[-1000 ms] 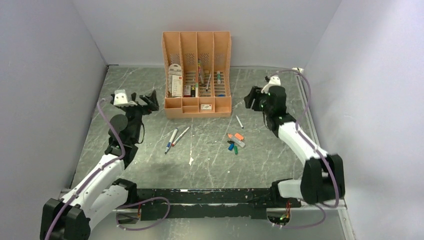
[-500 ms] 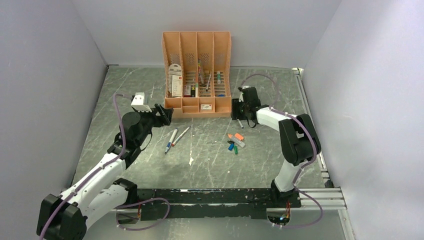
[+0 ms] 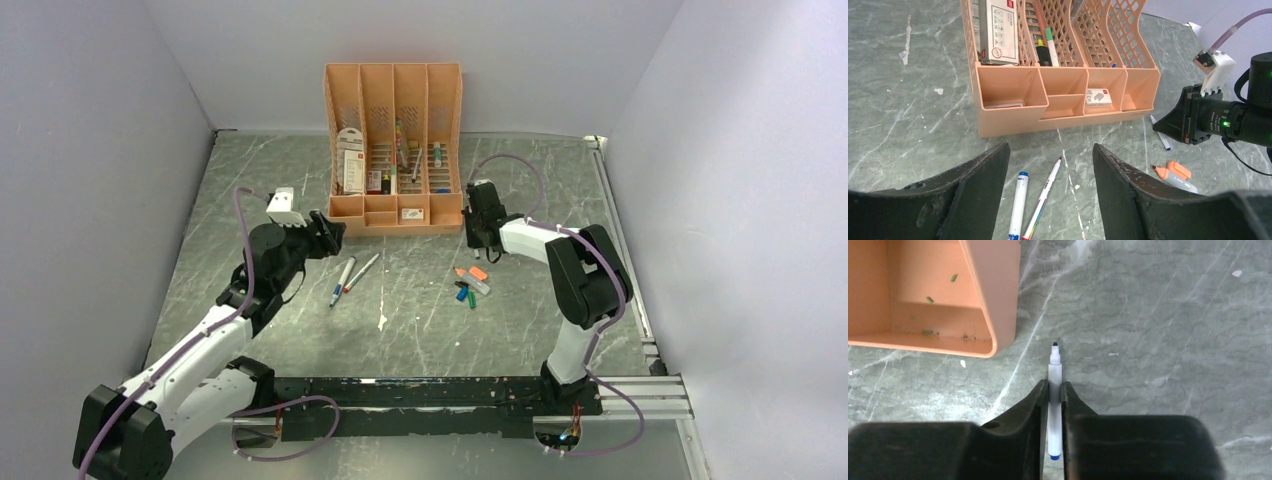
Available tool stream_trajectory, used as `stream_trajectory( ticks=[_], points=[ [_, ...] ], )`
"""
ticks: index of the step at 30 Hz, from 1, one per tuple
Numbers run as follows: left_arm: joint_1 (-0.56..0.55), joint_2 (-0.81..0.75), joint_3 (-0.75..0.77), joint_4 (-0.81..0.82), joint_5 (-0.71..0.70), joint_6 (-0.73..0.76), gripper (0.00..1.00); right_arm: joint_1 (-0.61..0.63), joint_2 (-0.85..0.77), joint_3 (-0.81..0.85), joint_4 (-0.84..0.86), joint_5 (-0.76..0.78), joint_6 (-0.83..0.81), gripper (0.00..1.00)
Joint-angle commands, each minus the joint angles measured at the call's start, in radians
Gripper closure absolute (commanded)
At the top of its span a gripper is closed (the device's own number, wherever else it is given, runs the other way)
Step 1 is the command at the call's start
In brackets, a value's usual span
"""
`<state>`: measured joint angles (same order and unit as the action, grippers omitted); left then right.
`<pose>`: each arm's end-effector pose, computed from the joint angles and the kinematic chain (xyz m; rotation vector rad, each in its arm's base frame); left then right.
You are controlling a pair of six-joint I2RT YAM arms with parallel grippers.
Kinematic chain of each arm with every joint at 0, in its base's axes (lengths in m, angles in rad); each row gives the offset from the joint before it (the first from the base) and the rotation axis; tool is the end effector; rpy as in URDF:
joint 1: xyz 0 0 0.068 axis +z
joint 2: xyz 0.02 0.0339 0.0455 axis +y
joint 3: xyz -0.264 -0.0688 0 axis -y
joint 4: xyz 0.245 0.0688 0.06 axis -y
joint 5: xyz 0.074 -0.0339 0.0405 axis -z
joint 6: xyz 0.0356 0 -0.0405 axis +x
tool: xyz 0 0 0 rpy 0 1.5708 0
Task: Insert the pens into the pen caps
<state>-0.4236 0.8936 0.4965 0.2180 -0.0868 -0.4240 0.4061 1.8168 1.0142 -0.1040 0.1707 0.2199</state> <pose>0.1940 -0.0841 0.2603 -0.0649 1.7794 -0.5407 0.3376 0.1386 0.1492 -0.1564 2.4551 0.0610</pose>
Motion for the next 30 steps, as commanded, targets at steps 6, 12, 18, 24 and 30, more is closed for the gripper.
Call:
stream_trajectory(
  ticks=[6,12,18,24,30],
  points=[
    [-0.012,0.031,0.056,0.028,0.173,-0.063,0.16,0.000,-0.134,-0.085,0.020,-0.011,0.056,1.00],
    [-0.018,0.085,0.015,0.318,0.537,-0.229,0.00,0.000,-0.447,-0.198,0.158,-0.138,0.131,1.00],
    [-0.082,0.183,-0.026,0.673,0.692,-0.366,0.01,0.005,-0.697,-0.273,0.331,-0.376,0.283,1.00],
    [-0.177,0.258,-0.013,0.834,0.682,-0.406,0.01,0.096,-0.795,-0.303,0.499,-0.451,0.430,1.00],
    [-0.251,0.290,0.024,0.822,0.619,-0.369,0.01,0.206,-0.792,-0.277,0.517,-0.428,0.431,1.00]
  ],
)
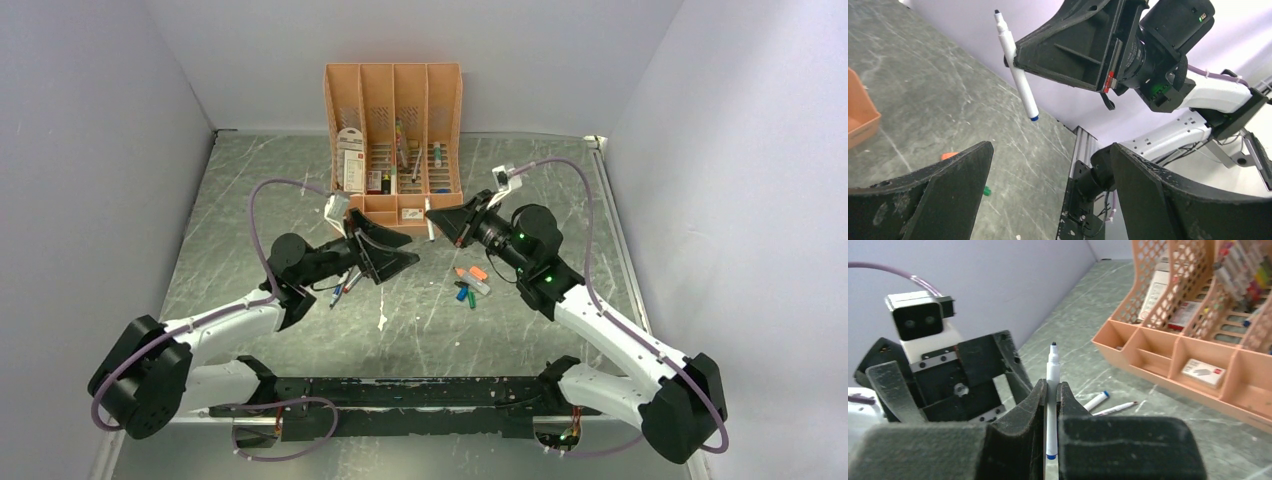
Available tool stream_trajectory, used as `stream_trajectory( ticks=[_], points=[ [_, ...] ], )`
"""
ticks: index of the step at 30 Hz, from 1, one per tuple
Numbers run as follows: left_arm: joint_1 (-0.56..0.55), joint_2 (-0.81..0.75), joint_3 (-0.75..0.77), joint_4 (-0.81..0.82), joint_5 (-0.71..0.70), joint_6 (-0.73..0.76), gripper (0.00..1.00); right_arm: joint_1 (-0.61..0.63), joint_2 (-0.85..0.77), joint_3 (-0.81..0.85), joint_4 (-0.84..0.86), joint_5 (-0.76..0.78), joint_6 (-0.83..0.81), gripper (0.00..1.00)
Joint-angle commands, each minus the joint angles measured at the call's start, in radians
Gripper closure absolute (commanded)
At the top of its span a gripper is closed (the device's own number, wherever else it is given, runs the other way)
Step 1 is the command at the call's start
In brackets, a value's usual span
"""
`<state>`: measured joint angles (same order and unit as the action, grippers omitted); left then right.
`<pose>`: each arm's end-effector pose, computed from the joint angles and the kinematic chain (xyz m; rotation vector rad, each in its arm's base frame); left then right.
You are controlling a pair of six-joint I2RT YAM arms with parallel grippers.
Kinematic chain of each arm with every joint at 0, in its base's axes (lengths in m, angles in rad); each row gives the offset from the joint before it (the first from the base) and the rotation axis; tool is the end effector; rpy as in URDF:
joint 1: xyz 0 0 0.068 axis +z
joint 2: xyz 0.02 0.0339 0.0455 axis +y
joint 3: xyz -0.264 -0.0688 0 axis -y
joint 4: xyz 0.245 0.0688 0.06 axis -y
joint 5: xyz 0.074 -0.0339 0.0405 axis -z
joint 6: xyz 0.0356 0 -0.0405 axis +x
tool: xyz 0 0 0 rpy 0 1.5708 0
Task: Insert the pens into the pen caps
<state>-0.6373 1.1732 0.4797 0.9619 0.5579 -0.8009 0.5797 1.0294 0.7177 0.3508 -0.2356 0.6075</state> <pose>0.1857 -0.1609 0.2741 0.4191 1.4701 -1.5451 0.1997 0.1407 0.3260 -0.1780 1.6335 1.1086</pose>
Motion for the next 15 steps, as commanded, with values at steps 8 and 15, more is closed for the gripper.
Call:
stream_trajectory(
  ticks=[8,15],
  points=[
    [-0.070,0.031,0.060,0.066,-0.121,0.041,0.02,0.073,0.004,0.021,0.080,-0.027,0.047,1.00],
    [-0.078,0.068,0.084,0.089,-0.122,0.039,0.22,0.087,0.026,0.018,0.102,-0.043,0.059,1.00]
  ],
)
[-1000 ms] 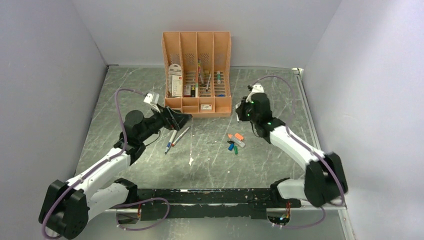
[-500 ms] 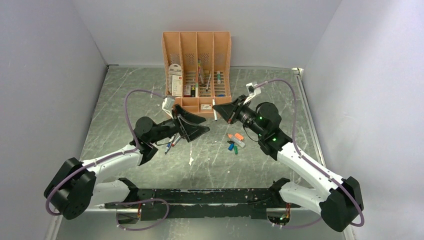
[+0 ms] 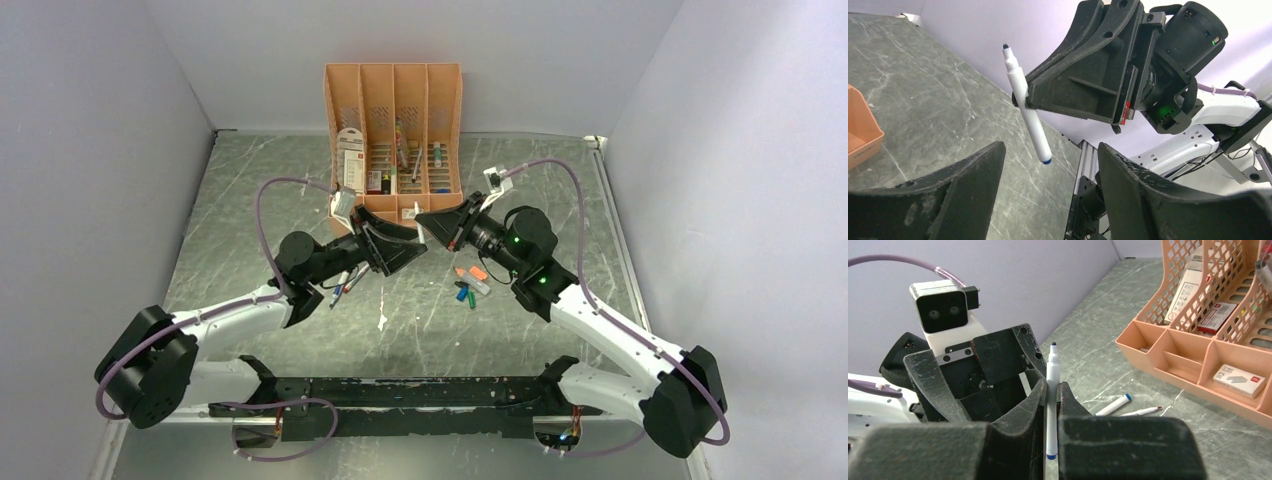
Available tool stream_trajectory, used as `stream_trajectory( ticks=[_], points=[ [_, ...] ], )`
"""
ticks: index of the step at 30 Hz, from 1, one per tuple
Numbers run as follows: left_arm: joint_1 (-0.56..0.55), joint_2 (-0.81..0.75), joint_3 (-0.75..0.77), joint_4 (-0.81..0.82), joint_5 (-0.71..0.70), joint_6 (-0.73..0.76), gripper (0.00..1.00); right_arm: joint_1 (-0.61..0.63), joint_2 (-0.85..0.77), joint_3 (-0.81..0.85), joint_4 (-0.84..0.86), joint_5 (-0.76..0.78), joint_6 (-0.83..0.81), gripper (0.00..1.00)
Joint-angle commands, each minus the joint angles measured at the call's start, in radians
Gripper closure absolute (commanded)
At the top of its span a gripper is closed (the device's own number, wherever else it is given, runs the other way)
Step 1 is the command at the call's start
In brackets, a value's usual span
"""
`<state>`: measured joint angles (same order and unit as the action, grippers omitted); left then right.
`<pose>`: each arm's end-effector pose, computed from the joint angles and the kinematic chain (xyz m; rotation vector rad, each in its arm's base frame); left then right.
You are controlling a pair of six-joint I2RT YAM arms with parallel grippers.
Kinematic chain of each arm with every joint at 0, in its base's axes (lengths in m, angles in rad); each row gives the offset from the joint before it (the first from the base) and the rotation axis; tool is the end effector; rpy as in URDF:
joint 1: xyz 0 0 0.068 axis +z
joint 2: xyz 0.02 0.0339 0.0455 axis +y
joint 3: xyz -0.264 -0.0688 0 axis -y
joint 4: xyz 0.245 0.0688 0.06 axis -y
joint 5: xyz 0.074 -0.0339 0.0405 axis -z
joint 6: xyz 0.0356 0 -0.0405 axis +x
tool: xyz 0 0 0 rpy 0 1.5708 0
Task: Insert the pens into the pen caps
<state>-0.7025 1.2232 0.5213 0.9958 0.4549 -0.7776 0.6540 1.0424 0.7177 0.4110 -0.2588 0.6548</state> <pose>0.1863 -0.1782 0.2800 0.3871 1.4276 -1.5244 0.1899 0.1570 0.3295 -0.2267 1.6025 1.2288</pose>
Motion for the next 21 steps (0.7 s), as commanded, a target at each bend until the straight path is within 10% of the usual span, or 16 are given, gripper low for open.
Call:
stream_trajectory(
  ticks=[1,7,11,15,21],
  points=[
    [-0.013,0.025,0.046,0.055,-0.015,0.015,0.26,0.016,0.016,0.019,0.047,-0.021,0.012,1.00],
    [-0.017,0.054,0.051,0.084,-0.006,-0.011,0.52,0.021,0.037,0.014,0.070,-0.040,0.021,1.00],
    [-0.016,0.059,0.057,0.067,0.005,-0.008,0.92,0.022,0.036,0.000,0.089,-0.041,0.030,1.00],
    [-0.016,0.051,0.059,0.043,0.014,0.023,0.93,0.021,0.029,0.000,0.077,-0.026,0.023,1.00],
    [-0.017,0.029,0.202,-0.353,0.100,0.310,0.93,0.022,0.010,0.017,0.015,0.012,-0.011,0.54]
  ],
)
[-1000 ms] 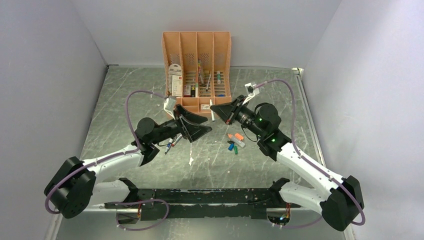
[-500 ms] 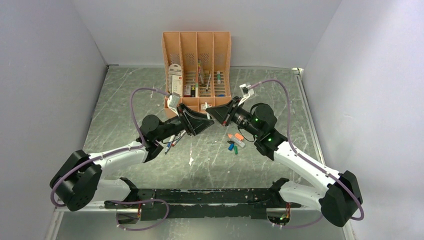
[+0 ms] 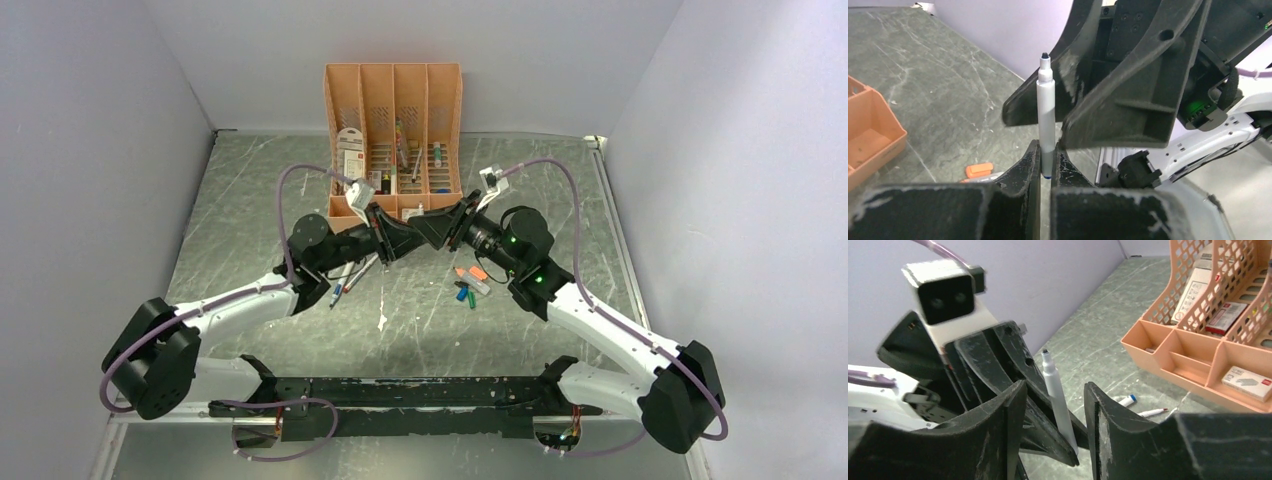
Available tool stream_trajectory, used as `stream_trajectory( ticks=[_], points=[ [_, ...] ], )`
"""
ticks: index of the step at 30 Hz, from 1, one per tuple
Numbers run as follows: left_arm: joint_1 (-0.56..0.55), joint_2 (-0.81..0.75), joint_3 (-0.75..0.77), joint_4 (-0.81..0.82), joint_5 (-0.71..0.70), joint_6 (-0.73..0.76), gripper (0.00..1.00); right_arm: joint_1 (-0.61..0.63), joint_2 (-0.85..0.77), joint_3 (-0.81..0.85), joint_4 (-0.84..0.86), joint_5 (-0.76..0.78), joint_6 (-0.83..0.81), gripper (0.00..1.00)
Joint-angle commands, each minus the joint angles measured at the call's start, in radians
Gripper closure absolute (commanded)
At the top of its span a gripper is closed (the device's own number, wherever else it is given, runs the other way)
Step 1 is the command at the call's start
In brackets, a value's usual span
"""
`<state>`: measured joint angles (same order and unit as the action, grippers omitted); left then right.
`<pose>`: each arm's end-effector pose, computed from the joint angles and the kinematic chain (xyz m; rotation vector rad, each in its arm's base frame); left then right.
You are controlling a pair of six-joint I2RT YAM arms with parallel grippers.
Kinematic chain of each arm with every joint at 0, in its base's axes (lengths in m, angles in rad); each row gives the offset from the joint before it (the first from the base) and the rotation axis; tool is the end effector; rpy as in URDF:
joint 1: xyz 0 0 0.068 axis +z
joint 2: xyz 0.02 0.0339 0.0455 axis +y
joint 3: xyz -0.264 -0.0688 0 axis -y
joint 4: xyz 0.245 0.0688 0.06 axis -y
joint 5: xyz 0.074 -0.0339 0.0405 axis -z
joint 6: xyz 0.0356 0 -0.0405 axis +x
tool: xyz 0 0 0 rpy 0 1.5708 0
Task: Insert the pens into the pen caps
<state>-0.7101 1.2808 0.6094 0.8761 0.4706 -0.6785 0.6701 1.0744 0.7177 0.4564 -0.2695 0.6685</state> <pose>0.1997 -0.1929 0.2825 0.4637 1.4866 -1.4498 0.1921 0.1643 0.3271 -0.2401 1.5938 1.2623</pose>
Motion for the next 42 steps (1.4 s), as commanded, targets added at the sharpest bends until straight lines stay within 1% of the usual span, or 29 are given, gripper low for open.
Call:
stream_trajectory(
  ticks=[1,3,5,12,13,14,15,17,18,20,21,22,24,25,28,30,32,34,35,36,39,40,41,42],
  points=[
    [-0.009,-0.030,0.133,-0.288,0.088,0.250,0.93,0.007,-0.022,0.021,-0.039,0.024,-0.031,0.53],
    [-0.009,-0.032,0.166,-0.383,0.083,0.310,0.93,0.006,-0.026,0.026,-0.048,0.035,-0.035,0.54],
    [-0.008,-0.038,0.181,-0.438,0.074,0.368,0.93,0.007,-0.030,0.026,-0.052,0.046,-0.038,0.57],
    [-0.009,-0.062,0.179,-0.517,0.038,0.425,0.93,0.008,-0.049,0.034,-0.087,0.076,-0.059,0.66],
    [-0.009,-0.064,0.176,-0.520,0.033,0.429,0.93,0.008,-0.049,0.035,-0.091,0.077,-0.063,0.69],
    [-0.009,-0.064,0.173,-0.518,0.035,0.428,0.93,0.009,-0.046,0.036,-0.097,0.079,-0.067,0.75],
    [-0.008,-0.064,0.173,-0.516,0.041,0.426,0.93,0.008,-0.041,0.038,-0.103,0.079,-0.071,0.82],
    [-0.008,-0.064,0.174,-0.516,0.056,0.424,0.93,0.008,-0.026,0.041,-0.110,0.069,-0.074,1.00],
    [-0.009,-0.064,0.176,-0.514,0.059,0.422,0.93,0.009,-0.021,0.041,-0.109,0.063,-0.072,1.00],
    [-0.008,-0.069,0.175,-0.511,0.058,0.420,0.91,0.009,-0.012,0.036,-0.097,0.052,-0.066,1.00],
    [-0.009,-0.075,0.171,-0.502,0.056,0.415,0.84,0.009,-0.012,0.034,-0.091,0.049,-0.063,1.00],
    [-0.009,-0.085,0.164,-0.483,0.053,0.403,0.73,0.010,-0.010,0.031,-0.084,0.046,-0.058,1.00],
    [-0.008,-0.098,0.145,-0.429,0.047,0.368,0.61,0.010,-0.016,0.018,-0.057,0.043,-0.043,1.00],
    [-0.008,-0.101,0.137,-0.404,0.043,0.353,0.60,0.010,-0.020,0.013,-0.048,0.039,-0.036,1.00],
    [-0.009,-0.095,0.131,-0.364,0.035,0.336,0.59,0.010,-0.022,0.013,-0.032,0.026,-0.020,1.00],
    [-0.008,-0.084,0.132,-0.353,0.034,0.297,0.62,0.010,-0.024,0.004,-0.015,0.023,-0.004,1.00],
    [-0.008,-0.073,0.135,-0.354,0.036,0.293,0.73,0.009,-0.027,-0.011,0.011,0.022,0.014,1.00],
    [-0.008,-0.065,0.135,-0.356,0.042,0.292,0.82,0.010,-0.026,-0.015,0.017,0.016,0.025,1.00],
    [-0.009,-0.064,0.131,-0.354,0.044,0.292,0.90,0.009,-0.027,-0.017,0.019,0.015,0.032,1.00],
    [-0.009,-0.063,0.129,-0.353,0.045,0.293,0.93,0.009,-0.030,-0.023,0.028,0.015,0.038,1.00],
    [-0.009,-0.069,0.119,-0.352,0.034,0.296,0.93,0.009,-0.041,-0.039,0.053,0.023,0.046,1.00],
    [-0.009,-0.074,0.113,-0.353,0.026,0.298,0.93,0.009,-0.049,-0.043,0.050,0.039,0.041,0.95],
    [-0.009,-0.081,0.110,-0.358,0.009,0.301,0.93,0.009,-0.065,-0.050,0.037,0.072,0.032,0.81],
    [-0.008,-0.089,0.109,-0.382,-0.029,0.314,0.93,0.010,-0.082,-0.055,0.009,0.116,0.020,0.63]
  ],
)
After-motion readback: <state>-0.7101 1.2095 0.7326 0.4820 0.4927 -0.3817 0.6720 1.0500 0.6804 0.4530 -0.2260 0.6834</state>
